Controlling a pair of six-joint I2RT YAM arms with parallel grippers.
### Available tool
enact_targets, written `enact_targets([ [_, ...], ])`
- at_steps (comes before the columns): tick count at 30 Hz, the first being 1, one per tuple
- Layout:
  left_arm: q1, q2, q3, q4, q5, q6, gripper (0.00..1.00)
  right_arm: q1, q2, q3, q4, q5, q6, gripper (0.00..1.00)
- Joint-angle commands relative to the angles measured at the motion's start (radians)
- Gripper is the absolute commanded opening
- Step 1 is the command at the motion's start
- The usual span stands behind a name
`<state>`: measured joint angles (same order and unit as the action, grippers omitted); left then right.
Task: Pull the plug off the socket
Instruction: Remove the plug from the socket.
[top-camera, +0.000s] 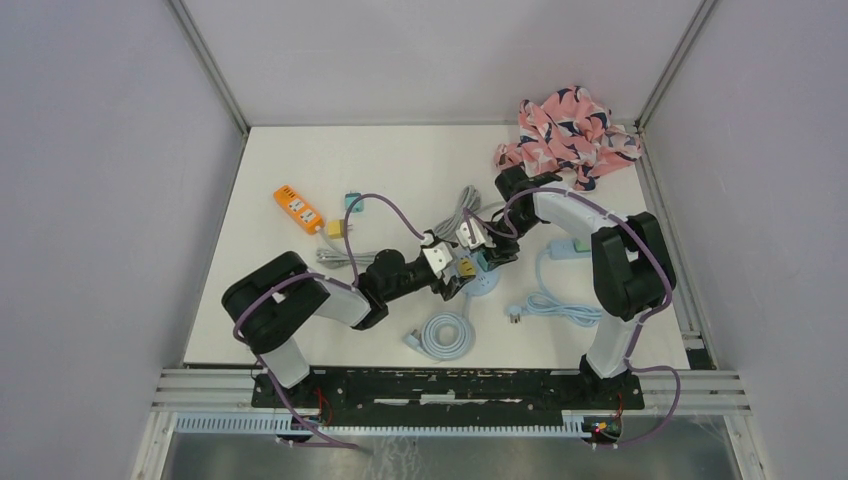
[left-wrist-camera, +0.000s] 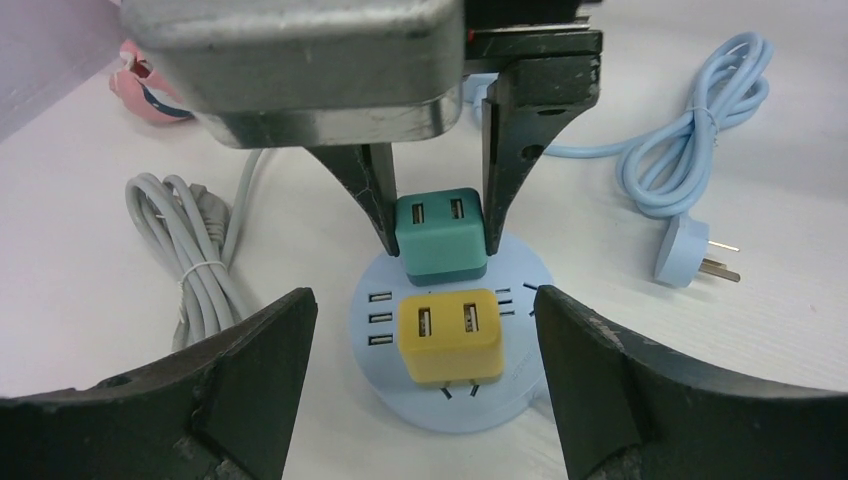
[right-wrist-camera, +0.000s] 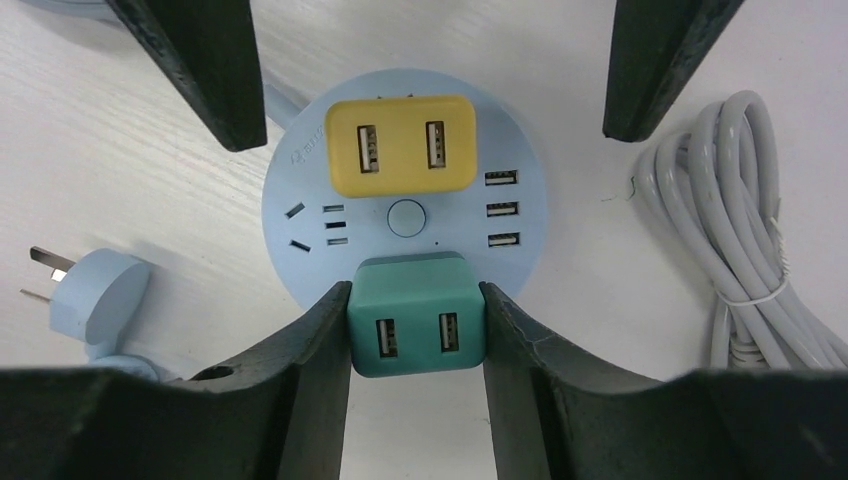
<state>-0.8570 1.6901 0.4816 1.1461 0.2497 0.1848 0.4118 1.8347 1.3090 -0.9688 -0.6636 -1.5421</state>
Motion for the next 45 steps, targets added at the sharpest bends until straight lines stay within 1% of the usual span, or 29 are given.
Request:
enact_targets([
  [1, 0.002, 0.031, 0.049, 0.024, 0.012, -0.071, 0.86, -0.016, -0.029, 0.034, -0.092, -0.019, -0.049, 0.29],
  [9, 0.003, 0.092, 0.088, 0.013, 0.079, -0.099, 0.86, -0.059, -0.064, -0.006, -0.142, -0.037, -0.097, 0.22],
  [16, 0.0, 0.127, 0.105, 0.027, 0.08, -0.124, 0.84, -0.08, -0.056, 0.001, -0.172, -0.063, -0.112, 0.2],
  [24, -0.009, 0.166, 0.135, 0.017, 0.119, -0.137, 0.82, -0.081, -0.049, -0.004, -0.168, -0.075, -0.115, 0.18],
  [26, -0.01, 0.177, 0.149, 0.001, 0.131, -0.141, 0.8, -0.081, -0.049, -0.007, -0.169, -0.083, -0.117, 0.17],
  [30, -0.011, 0.189, 0.168, -0.026, 0.152, -0.144, 0.71, -0.08, -0.049, -0.012, -0.169, -0.097, -0.126, 0.14],
  [31, -0.011, 0.188, 0.17, -0.031, 0.156, -0.143, 0.67, -0.081, -0.049, -0.012, -0.169, -0.098, -0.127, 0.13],
  [33, -0.01, 0.189, 0.176, -0.043, 0.163, -0.143, 0.58, -0.081, -0.051, -0.016, -0.168, -0.101, -0.127, 0.11],
  [36, -0.011, 0.194, 0.188, -0.064, 0.176, -0.14, 0.37, -0.081, -0.049, -0.016, -0.169, -0.103, -0.128, 0.06],
  [37, -0.011, 0.195, 0.191, -0.069, 0.177, -0.14, 0.27, -0.081, -0.048, -0.014, -0.171, -0.102, -0.129, 0.02],
  [38, -0.01, 0.195, 0.192, -0.071, 0.174, -0.141, 0.18, -0.081, -0.045, -0.013, -0.175, -0.102, -0.131, 0.0],
  [40, -0.011, 0.195, 0.193, -0.074, 0.178, -0.14, 0.05, -0.081, -0.045, -0.012, -0.192, -0.109, -0.153, 0.0],
  [41, -0.011, 0.196, 0.194, -0.076, 0.178, -0.14, 0.03, -0.081, -0.046, -0.012, -0.203, -0.119, -0.165, 0.0],
  [45, -0.011, 0.198, 0.197, -0.08, 0.182, -0.139, 0.03, -0.079, -0.051, -0.013, -0.233, -0.197, -0.209, 0.0],
])
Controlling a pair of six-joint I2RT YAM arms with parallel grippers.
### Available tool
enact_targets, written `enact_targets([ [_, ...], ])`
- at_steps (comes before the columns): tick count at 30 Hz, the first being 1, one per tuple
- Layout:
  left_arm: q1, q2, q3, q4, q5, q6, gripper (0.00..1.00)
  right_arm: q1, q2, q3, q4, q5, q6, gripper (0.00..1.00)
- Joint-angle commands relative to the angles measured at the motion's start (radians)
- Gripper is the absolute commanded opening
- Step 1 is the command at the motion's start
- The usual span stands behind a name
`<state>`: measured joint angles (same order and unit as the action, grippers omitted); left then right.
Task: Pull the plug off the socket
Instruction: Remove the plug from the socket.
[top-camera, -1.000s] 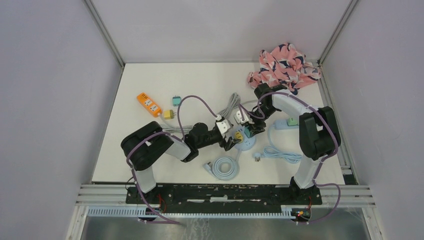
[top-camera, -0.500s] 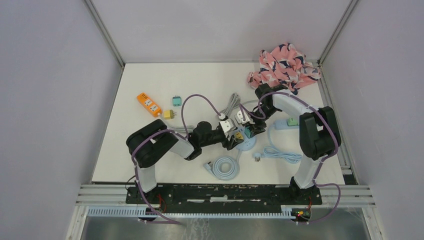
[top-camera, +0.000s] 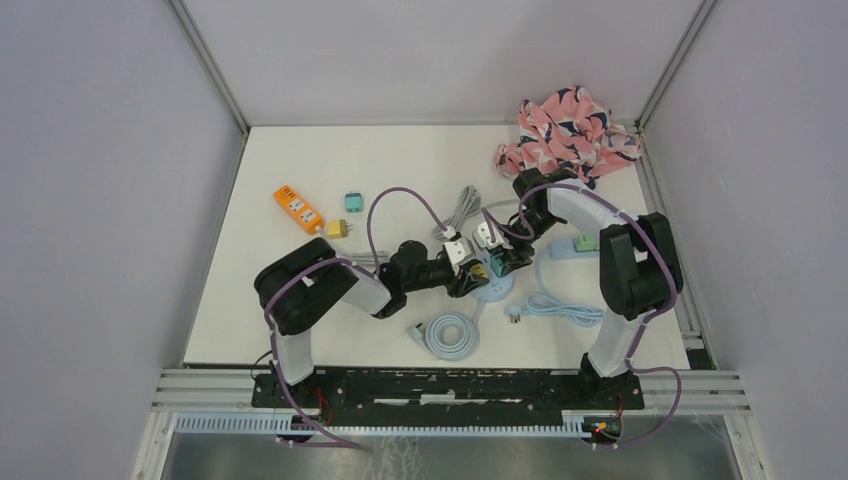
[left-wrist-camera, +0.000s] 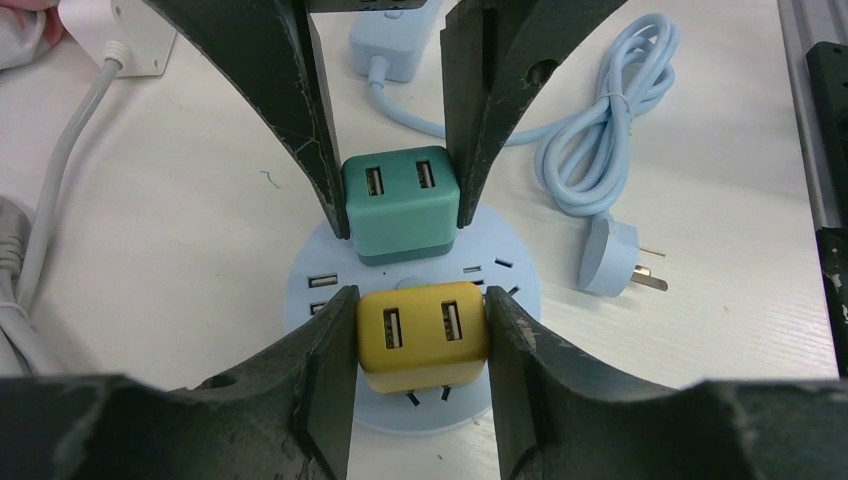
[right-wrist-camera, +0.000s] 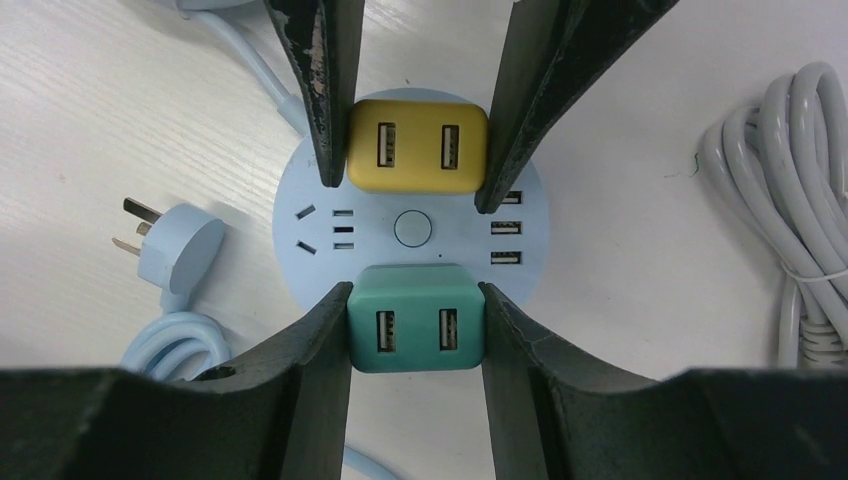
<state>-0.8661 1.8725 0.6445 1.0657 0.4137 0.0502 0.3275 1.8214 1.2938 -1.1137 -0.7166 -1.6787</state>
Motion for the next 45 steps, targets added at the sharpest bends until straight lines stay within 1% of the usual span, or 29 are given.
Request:
enact_targets([
  [1, -0.003, 0.016, 0.036, -0.002, 0.019, -0.003, 0.03, 0.004, -0.042, 0.002, -0.083, -0.159, -0.068, 0.0],
  [3, -0.005, 0.015, 0.035, -0.004, 0.019, 0.0, 0.03, 0.005, -0.049, 0.002, -0.033, -0.169, -0.015, 0.0],
  [5, -0.006, 0.014, 0.034, -0.004, 0.017, 0.002, 0.03, 0.002, -0.055, 0.007, 0.019, -0.124, 0.07, 0.0],
  [8, -0.007, 0.014, 0.034, -0.006, 0.015, 0.004, 0.03, -0.024, -0.056, 0.009, 0.038, -0.055, 0.085, 0.0],
  [13, -0.006, 0.014, 0.035, -0.008, 0.014, 0.005, 0.03, -0.055, -0.061, -0.022, -0.018, -0.012, -0.032, 0.0],
  [17, -0.007, 0.015, 0.038, -0.015, 0.019, 0.008, 0.03, -0.045, -0.062, -0.045, -0.1, -0.098, -0.17, 0.0],
  [19, -0.008, 0.014, 0.04, -0.017, 0.02, 0.008, 0.03, -0.026, -0.059, -0.033, -0.129, -0.138, -0.192, 0.0],
  [20, -0.008, 0.015, 0.04, -0.017, 0.022, 0.009, 0.03, -0.016, -0.059, -0.023, -0.128, -0.154, -0.177, 0.0],
  [23, -0.009, 0.016, 0.04, -0.019, 0.029, 0.013, 0.03, -0.005, -0.068, -0.002, -0.062, -0.208, -0.045, 0.0],
  [26, -0.01, 0.014, 0.039, -0.019, 0.029, 0.013, 0.03, -0.012, -0.091, -0.015, 0.075, -0.156, 0.112, 0.0],
  [28, -0.01, 0.014, 0.038, -0.018, 0.03, 0.014, 0.03, -0.032, -0.103, -0.032, 0.138, -0.103, 0.162, 0.0],
  [30, -0.01, 0.015, 0.039, -0.019, 0.028, 0.014, 0.03, -0.063, -0.095, -0.025, 0.099, -0.081, 0.121, 0.0],
  [32, -0.01, 0.016, 0.04, -0.018, 0.028, 0.014, 0.03, -0.088, -0.083, -0.013, -0.011, -0.069, -0.002, 0.0],
  [34, -0.009, 0.018, 0.042, -0.022, 0.026, 0.014, 0.03, -0.09, -0.073, -0.019, -0.084, -0.067, -0.109, 0.0],
  [36, -0.009, 0.019, 0.046, -0.027, 0.027, 0.016, 0.03, -0.082, -0.056, -0.025, -0.141, -0.096, -0.19, 0.0],
  [38, -0.008, 0.019, 0.046, -0.03, 0.026, 0.017, 0.03, -0.055, -0.037, -0.014, -0.178, -0.114, -0.217, 0.0],
  [40, -0.011, 0.019, 0.047, -0.032, 0.025, 0.019, 0.03, -0.014, -0.03, -0.005, -0.165, -0.121, -0.184, 0.0],
  [42, -0.011, 0.019, 0.046, -0.035, 0.027, 0.02, 0.03, 0.018, -0.029, 0.01, -0.119, -0.147, -0.099, 0.0],
  [45, -0.013, 0.02, 0.046, -0.036, 0.025, 0.022, 0.03, 0.021, -0.025, 0.055, -0.091, -0.204, 0.031, 0.0],
])
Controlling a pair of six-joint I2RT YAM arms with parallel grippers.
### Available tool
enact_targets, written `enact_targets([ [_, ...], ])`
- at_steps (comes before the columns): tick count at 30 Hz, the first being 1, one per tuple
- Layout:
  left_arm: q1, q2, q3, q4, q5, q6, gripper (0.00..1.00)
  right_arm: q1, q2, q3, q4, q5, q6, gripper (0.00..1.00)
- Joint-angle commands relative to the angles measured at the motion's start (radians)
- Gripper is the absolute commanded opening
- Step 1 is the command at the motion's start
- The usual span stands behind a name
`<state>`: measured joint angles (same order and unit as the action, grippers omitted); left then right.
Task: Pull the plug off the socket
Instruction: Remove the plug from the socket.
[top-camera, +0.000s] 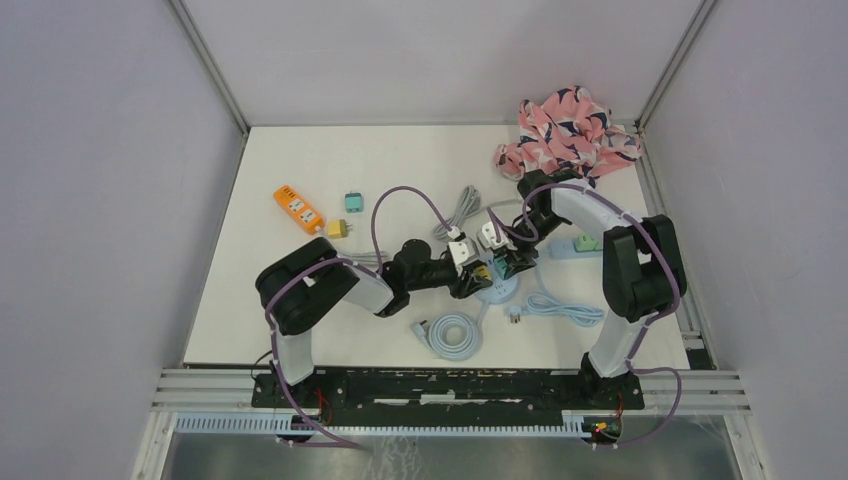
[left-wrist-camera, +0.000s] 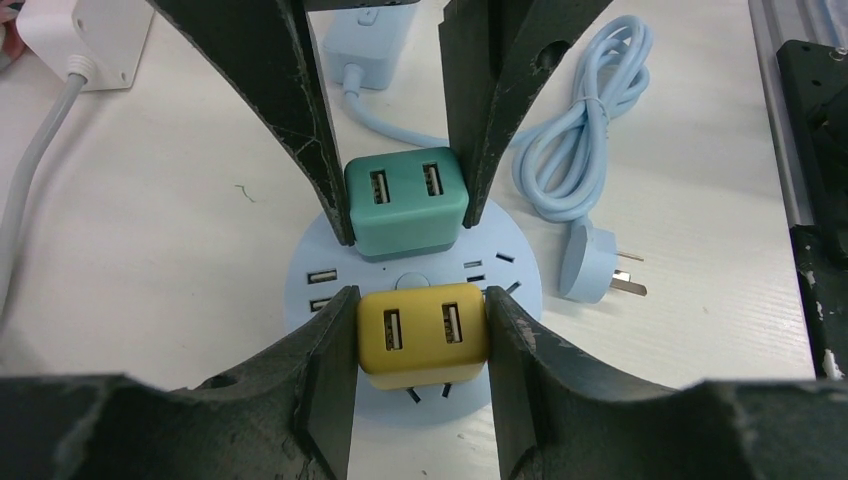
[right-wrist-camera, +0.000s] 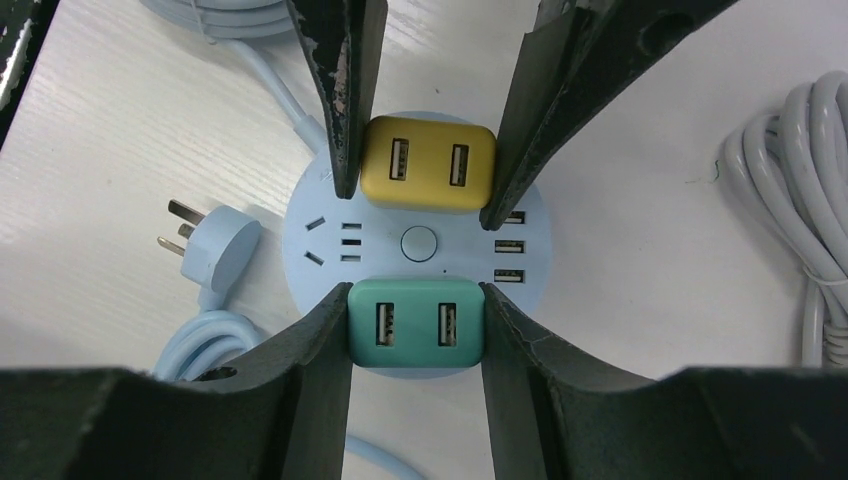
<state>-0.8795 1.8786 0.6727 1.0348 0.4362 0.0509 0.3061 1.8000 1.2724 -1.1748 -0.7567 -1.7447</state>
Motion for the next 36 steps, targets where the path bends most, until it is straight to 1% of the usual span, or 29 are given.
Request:
enact_targets([
  [1, 0.002, 0.013, 0.018, -0.006, 0.002, 0.021, 0.03, 0.038, -0.002, 0.089, -0.018, -0.156, 0.134, 0.0],
  [3, 0.002, 0.014, 0.019, -0.008, 0.002, 0.023, 0.03, 0.014, -0.003, 0.093, 0.023, -0.123, 0.187, 0.0],
  [5, 0.002, 0.014, 0.019, -0.009, 0.002, 0.023, 0.03, -0.024, -0.007, 0.08, 0.035, -0.096, 0.185, 0.0],
  [9, 0.001, 0.016, 0.024, -0.014, 0.002, 0.025, 0.03, -0.078, -0.001, 0.054, -0.06, -0.051, 0.014, 0.0],
  [11, 0.0, 0.017, 0.026, -0.017, 0.004, 0.026, 0.03, -0.077, 0.002, 0.038, -0.088, -0.072, -0.047, 0.0],
  [13, -0.001, 0.017, 0.027, -0.021, 0.005, 0.027, 0.03, -0.05, 0.009, 0.035, -0.115, -0.1, -0.084, 0.0],
  [16, 0.0, 0.017, 0.026, -0.021, 0.005, 0.029, 0.03, 0.006, 0.011, 0.045, -0.109, -0.119, -0.059, 0.0],
  [21, -0.002, 0.018, 0.027, -0.022, 0.006, 0.032, 0.03, 0.036, -0.004, 0.083, -0.053, -0.205, 0.08, 0.0],
  [24, -0.004, 0.019, 0.028, -0.025, 0.008, 0.033, 0.03, 0.029, -0.021, 0.081, 0.004, -0.16, 0.157, 0.0],
  [26, -0.004, 0.019, 0.027, -0.025, 0.007, 0.033, 0.03, 0.006, -0.029, 0.064, 0.045, -0.127, 0.177, 0.0],
  [28, -0.003, 0.019, 0.027, -0.025, 0.008, 0.033, 0.03, -0.028, -0.024, 0.064, 0.024, -0.127, 0.146, 0.0],
  [30, -0.003, 0.019, 0.027, -0.025, 0.008, 0.034, 0.03, -0.051, -0.015, 0.07, -0.041, -0.115, 0.072, 0.0],
  [32, -0.003, 0.02, 0.029, -0.028, 0.009, 0.034, 0.03, -0.055, -0.019, 0.055, -0.049, -0.096, 0.04, 0.0],
  [36, -0.004, 0.019, 0.03, -0.03, 0.009, 0.035, 0.03, -0.039, -0.009, 0.044, -0.083, -0.132, -0.018, 0.0],
])
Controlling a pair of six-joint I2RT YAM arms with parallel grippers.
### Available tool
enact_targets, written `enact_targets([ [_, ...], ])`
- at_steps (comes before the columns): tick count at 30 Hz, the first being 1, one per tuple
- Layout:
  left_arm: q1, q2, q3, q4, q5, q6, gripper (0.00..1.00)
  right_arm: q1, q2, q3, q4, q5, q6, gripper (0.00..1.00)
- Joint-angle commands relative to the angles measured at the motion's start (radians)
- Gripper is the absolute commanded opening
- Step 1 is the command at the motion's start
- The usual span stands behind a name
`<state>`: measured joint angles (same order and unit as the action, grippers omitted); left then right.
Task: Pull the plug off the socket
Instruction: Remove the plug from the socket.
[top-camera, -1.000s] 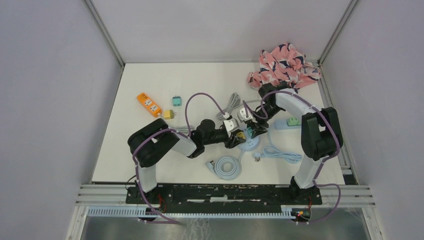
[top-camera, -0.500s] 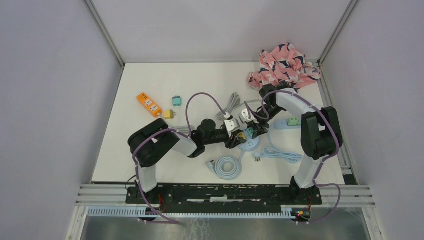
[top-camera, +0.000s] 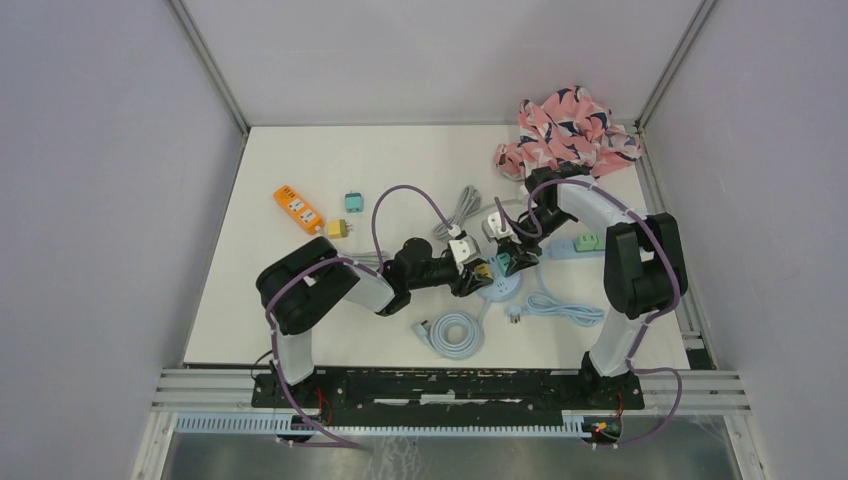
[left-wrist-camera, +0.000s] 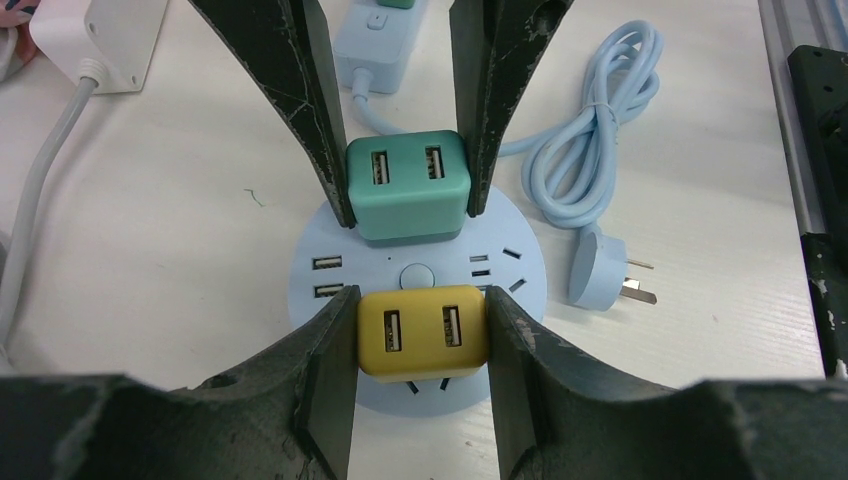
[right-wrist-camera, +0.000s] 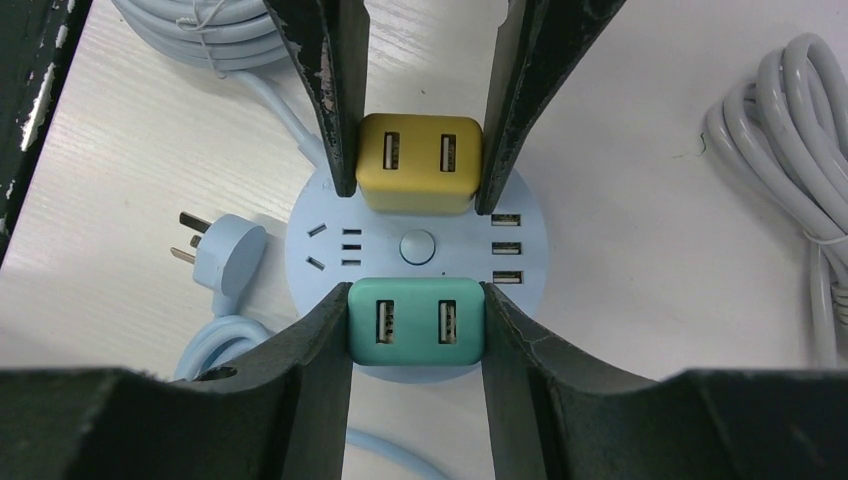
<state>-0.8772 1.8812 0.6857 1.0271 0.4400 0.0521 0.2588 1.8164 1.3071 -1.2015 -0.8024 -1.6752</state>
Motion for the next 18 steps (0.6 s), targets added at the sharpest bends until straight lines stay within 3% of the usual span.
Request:
enact_targets([
  [1, -0.005, 0.016, 0.017, -0.022, 0.005, 0.034, 0.03, 0.021, -0.022, 0.012, -0.067, -0.096, -0.098, 0.0],
  [4, -0.006, 0.016, 0.018, -0.024, 0.005, 0.034, 0.03, 0.057, -0.028, 0.021, -0.035, -0.12, -0.052, 0.0],
  [7, -0.008, 0.018, 0.018, -0.026, 0.006, 0.034, 0.03, 0.074, -0.061, 0.007, 0.082, -0.135, 0.095, 0.0],
  [11, -0.008, 0.019, 0.02, -0.028, 0.008, 0.035, 0.03, 0.065, -0.103, -0.023, 0.237, -0.067, 0.251, 0.0],
  [14, -0.008, 0.018, 0.02, -0.028, 0.008, 0.035, 0.03, 0.026, -0.1, -0.02, 0.232, -0.029, 0.241, 0.0],
  [18, -0.007, 0.018, 0.019, -0.028, 0.009, 0.035, 0.03, 0.0, -0.084, -0.02, 0.067, -0.007, 0.024, 0.0],
])
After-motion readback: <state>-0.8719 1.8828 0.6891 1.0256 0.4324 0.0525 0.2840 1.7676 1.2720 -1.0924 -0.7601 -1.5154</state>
